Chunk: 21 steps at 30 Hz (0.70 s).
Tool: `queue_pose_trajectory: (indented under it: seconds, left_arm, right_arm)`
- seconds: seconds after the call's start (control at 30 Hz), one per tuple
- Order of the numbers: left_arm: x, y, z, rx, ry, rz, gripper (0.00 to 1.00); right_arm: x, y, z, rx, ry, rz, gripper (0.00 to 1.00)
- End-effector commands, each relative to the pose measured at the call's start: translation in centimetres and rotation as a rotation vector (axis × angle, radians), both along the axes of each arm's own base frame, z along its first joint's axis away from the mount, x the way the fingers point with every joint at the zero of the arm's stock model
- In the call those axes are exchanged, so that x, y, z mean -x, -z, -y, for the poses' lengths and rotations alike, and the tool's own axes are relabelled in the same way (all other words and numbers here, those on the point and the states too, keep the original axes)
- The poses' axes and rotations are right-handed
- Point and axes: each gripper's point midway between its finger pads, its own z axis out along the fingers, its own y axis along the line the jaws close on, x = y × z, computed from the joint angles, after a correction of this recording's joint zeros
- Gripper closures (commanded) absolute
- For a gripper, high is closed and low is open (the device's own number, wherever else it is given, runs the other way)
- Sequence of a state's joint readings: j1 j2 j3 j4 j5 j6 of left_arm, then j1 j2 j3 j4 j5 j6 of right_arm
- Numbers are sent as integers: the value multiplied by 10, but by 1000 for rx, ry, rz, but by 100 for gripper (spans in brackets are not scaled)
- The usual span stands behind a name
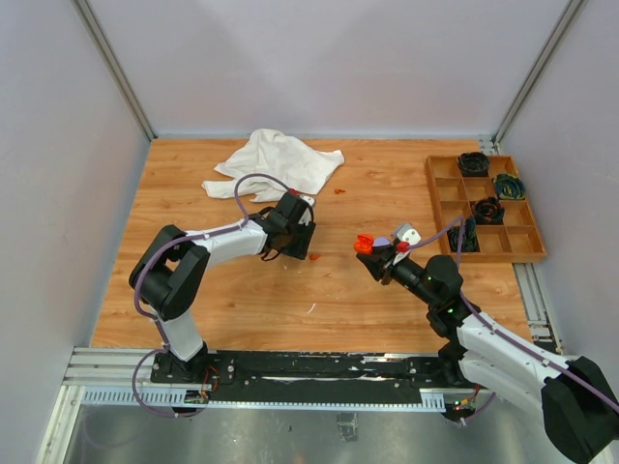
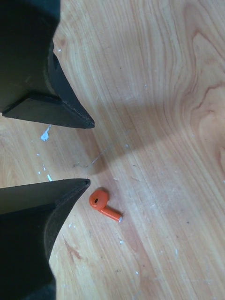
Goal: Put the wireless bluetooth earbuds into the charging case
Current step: Pick up the earbud from the center of the board.
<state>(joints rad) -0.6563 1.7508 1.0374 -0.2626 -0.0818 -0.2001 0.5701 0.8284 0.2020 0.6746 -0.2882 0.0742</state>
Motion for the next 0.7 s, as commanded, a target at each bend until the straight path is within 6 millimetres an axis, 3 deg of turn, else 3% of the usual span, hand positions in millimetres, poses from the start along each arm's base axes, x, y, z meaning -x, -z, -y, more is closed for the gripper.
queue_pose_trajectory:
  seconds: [0.0, 0.13, 0.27, 0.67]
  left_arm:
    - [-3, -27, 22, 163, -62, 12, 47]
    - [3, -40, 40, 208, -54, 31, 42]
    - [-4, -47, 55, 236, -13, 60, 42]
    - [-9, -20, 79, 201, 91, -9, 42]
  right_arm:
    - [0, -6, 2, -11, 1, 29, 99]
    - [-1, -6, 2, -11, 1, 27, 99]
    - [0, -6, 1, -14, -3, 25, 99]
    - [-1, -7, 4, -8, 6, 31, 99]
